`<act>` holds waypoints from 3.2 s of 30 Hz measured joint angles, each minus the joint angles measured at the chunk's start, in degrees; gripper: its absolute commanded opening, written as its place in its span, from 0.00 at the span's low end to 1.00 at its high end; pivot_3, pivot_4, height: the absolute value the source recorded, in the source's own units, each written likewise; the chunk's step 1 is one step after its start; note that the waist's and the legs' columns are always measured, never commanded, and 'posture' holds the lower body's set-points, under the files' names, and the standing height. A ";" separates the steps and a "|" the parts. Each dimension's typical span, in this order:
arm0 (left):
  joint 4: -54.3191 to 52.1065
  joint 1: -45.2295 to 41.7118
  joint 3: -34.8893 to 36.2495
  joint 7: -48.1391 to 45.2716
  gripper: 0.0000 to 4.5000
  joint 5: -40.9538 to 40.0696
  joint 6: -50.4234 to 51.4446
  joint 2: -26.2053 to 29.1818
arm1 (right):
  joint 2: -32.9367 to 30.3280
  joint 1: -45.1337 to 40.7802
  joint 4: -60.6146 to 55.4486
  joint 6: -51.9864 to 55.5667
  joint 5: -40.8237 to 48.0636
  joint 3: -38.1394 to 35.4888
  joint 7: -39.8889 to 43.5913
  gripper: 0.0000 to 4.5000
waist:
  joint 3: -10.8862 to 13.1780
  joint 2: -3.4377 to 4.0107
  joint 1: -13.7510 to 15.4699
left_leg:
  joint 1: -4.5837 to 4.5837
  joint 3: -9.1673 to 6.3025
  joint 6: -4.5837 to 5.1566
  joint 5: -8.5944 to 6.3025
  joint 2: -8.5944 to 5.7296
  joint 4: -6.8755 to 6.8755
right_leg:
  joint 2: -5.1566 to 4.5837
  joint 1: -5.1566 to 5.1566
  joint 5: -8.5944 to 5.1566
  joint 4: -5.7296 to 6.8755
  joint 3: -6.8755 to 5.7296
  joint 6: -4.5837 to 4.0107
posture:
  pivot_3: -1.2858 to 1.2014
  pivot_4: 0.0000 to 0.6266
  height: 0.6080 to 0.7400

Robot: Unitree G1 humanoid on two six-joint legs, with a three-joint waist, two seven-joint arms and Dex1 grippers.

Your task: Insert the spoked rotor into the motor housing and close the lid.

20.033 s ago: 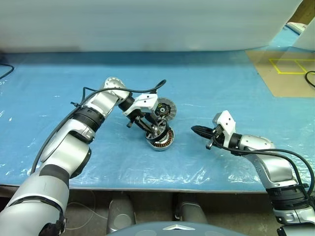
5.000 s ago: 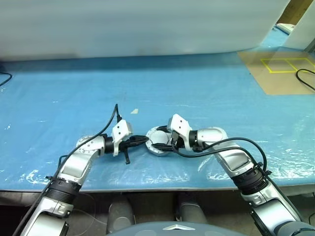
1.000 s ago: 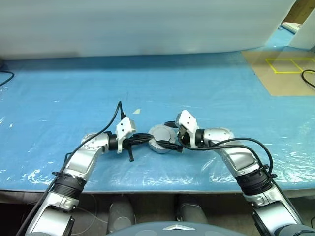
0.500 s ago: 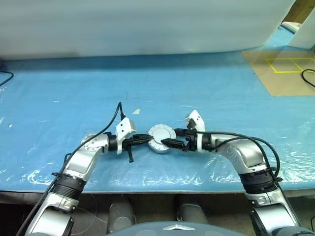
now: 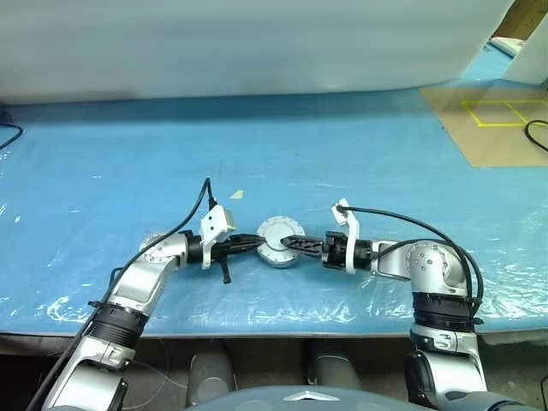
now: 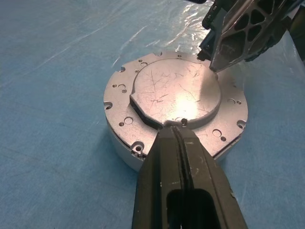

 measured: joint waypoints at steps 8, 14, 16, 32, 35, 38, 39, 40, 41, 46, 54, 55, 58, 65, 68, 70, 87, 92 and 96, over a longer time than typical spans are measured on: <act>0.04 -0.03 0.50 -0.36 0.00 -0.13 -0.01 0.32 | 2.53 -0.55 0.92 4.15 1.13 -4.91 -2.02 0.80 | 0.04 0.06 -0.01 | -0.02 0.00 -0.01 0.01 0.00 0.00 | 0.01 -0.19 0.01 0.01 -0.01 0.00 | 0.52 0.24 1.00; 0.27 0.03 0.71 -0.55 0.00 0.12 0.12 0.91 | 3.13 -0.86 0.85 4.83 2.39 -6.61 -2.13 0.40 | 0.06 0.09 0.00 | 0.00 0.01 -0.01 0.01 -0.01 0.00 | 0.00 -0.19 0.01 0.05 0.00 0.00 | 0.52 0.24 1.00; 0.64 0.03 1.02 -0.34 0.00 0.43 0.25 1.04 | 3.20 -1.22 0.76 5.24 2.71 -7.18 -2.36 0.33 | 0.06 0.10 0.00 | 0.01 0.02 -0.01 0.01 0.00 0.00 | 0.00 -0.19 0.01 0.09 0.00 0.00 | 0.52 0.24 1.00; 0.80 0.23 2.42 0.64 0.00 -0.37 1.05 -0.74 | 2.93 -1.30 0.65 4.81 2.59 -6.93 -3.13 0.28 | 0.10 0.15 0.06 | 0.00 0.02 -0.01 0.01 -0.01 0.04 | -0.01 -0.19 0.01 0.15 0.01 0.00 | 0.52 0.24 1.00; 0.94 0.57 4.82 2.49 0.00 -2.89 4.59 -3.03 | 3.45 -1.31 0.65 4.29 2.59 -7.09 -3.41 0.28 | 0.13 0.17 0.02 | -0.07 0.02 -0.01 0.01 0.00 0.07 | 0.00 -0.31 0.01 0.18 0.01 0.00 | 0.52 0.24 1.00; 0.96 0.53 6.79 3.80 0.00 -4.40 6.56 -4.13 | 5.28 -1.39 1.00 4.01 2.59 -8.06 -4.16 0.28 | 0.22 0.24 -0.10 | -0.17 0.02 -0.01 0.01 0.00 0.07 | 0.03 -0.45 0.02 0.21 0.02 0.00 | 0.52 0.24 1.00; 0.96 0.47 7.15 4.04 0.00 -4.57 6.92 -4.38 | 5.63 -1.49 1.31 3.96 2.59 -8.40 -4.29 0.28 | 0.24 0.24 -0.10 | -0.19 0.02 -0.02 0.01 0.00 0.06 | 0.03 -0.47 0.02 0.21 0.01 0.00 | 0.52 0.24 1.00; 0.96 0.45 7.26 4.24 0.00 -4.75 7.17 -4.46 | 5.73 -1.67 1.54 3.95 2.59 -8.48 -4.47 0.28 | 0.26 0.25 -0.08 | -0.21 0.02 -0.02 0.01 0.00 0.05 | 0.03 -0.47 0.02 0.21 0.00 0.00 | 0.52 0.24 1.00; 0.96 0.45 7.32 4.35 0.00 -4.88 7.40 -4.49 | 5.71 -1.79 1.63 3.92 2.59 -8.47 -4.57 0.28 | 0.27 0.25 -0.05 | -0.21 0.02 -0.02 0.01 0.00 0.04 | 0.03 -0.48 0.03 0.21 -0.01 0.01 | 0.52 0.24 1.00; 0.95 0.45 7.07 4.21 0.00 -4.72 7.61 -4.25 | 3.08 -1.30 1.20 1.61 2.59 -5.03 -3.45 0.28 | 0.27 0.25 0.04 | -0.20 0.00 -0.02 0.01 0.00 -0.02 | 0.03 -0.45 0.04 0.22 -0.04 0.03 | 0.52 0.24 1.00; 0.30 0.21 4.21 2.25 0.00 -3.51 4.97 -3.64 | 0.03 1.42 0.42 -2.53 2.18 2.41 -1.65 0.79 | 0.28 0.25 0.06 | -0.08 0.01 -0.02 0.01 -0.01 0.05 | 0.00 -0.34 0.02 0.23 0.00 0.01 | 0.52 0.24 1.00; 0.30 0.00 4.00 2.00 0.00 -3.42 4.92 -3.53 | -0.30 1.19 0.44 -3.03 2.19 2.68 -1.37 0.79 | 0.28 0.25 -0.02 | -0.09 0.02 -0.02 0.01 0.00 0.08 | 0.01 -0.34 0.02 0.23 0.01 0.01 | 0.52 0.24 1.00; 0.30 -0.18 3.53 1.74 0.00 -3.05 4.69 -3.44 | -2.44 0.44 0.92 -4.92 1.76 3.78 -1.17 0.79 | 0.28 0.25 0.02 | -0.08 0.01 -0.02 0.01 0.00 0.17 | 0.00 -0.32 0.02 0.24 0.02 0.01 | 0.52 0.24 1.00; 0.32 -0.18 3.24 1.24 0.00 -2.72 4.35 -3.07 | -14.54 -0.72 1.51 -13.31 -0.92 12.55 5.54 0.79 | 0.28 0.24 0.25 | -0.11 0.00 -0.01 0.01 0.00 0.29 | -0.01 -0.23 0.02 0.24 0.01 0.01 | 0.52 0.24 1.00; 0.33 -0.19 3.15 1.13 0.00 -2.65 4.23 -2.90 | -20.16 -0.71 0.79 -19.76 -4.32 17.97 9.31 0.79 | 0.28 0.22 0.27 | -0.11 0.00 -0.01 0.01 0.01 0.29 | 0.00 -0.08 0.02 0.24 0.01 0.00 | 0.52 0.24 1.00; 0.33 -0.18 2.99 1.11 0.00 -2.59 4.21 -2.89 | -22.11 -0.87 0.98 -26.10 -7.70 21.10 10.58 0.79 | 0.29 0.20 0.22 | -0.08 0.00 0.00 0.01 0.00 0.34 | -0.01 -0.02 0.01 0.25 0.02 0.00 | 0.52 0.24 1.00; 0.29 1.42 4.39 0.07 0.00 -2.89 3.18 -1.23 | -11.15 -3.45 1.79 -56.56 -22.88 23.15 7.40 0.79 | 0.32 0.14 -0.18 | -0.51 -0.04 0.01 0.01 0.05 0.35 | 0.08 -0.55 0.05 0.36 0.00 -0.01 | 0.52 0.24 1.00; 0.19 1.58 4.36 0.30 0.00 -2.89 3.14 -1.49 | -10.18 -4.10 4.15 -60.04 -27.31 23.81 5.11 0.79 | 0.33 0.13 -0.24 | -0.43 -0.03 0.01 0.01 0.05 0.51 | 0.04 -0.48 0.05 0.38 0.02 -0.02 | 0.52 0.24 1.00; 0.03 1.35 4.35 0.39 0.00 -2.94 2.89 -1.58 | -11.64 -4.38 8.29 -61.01 -30.34 23.80 4.66 0.79 | 0.33 0.13 -0.23 | -0.43 -0.03 0.01 0.01 0.05 0.48 | 0.06 -0.49 0.05 0.37 0.02 -0.01 | 0.52 0.24 1.00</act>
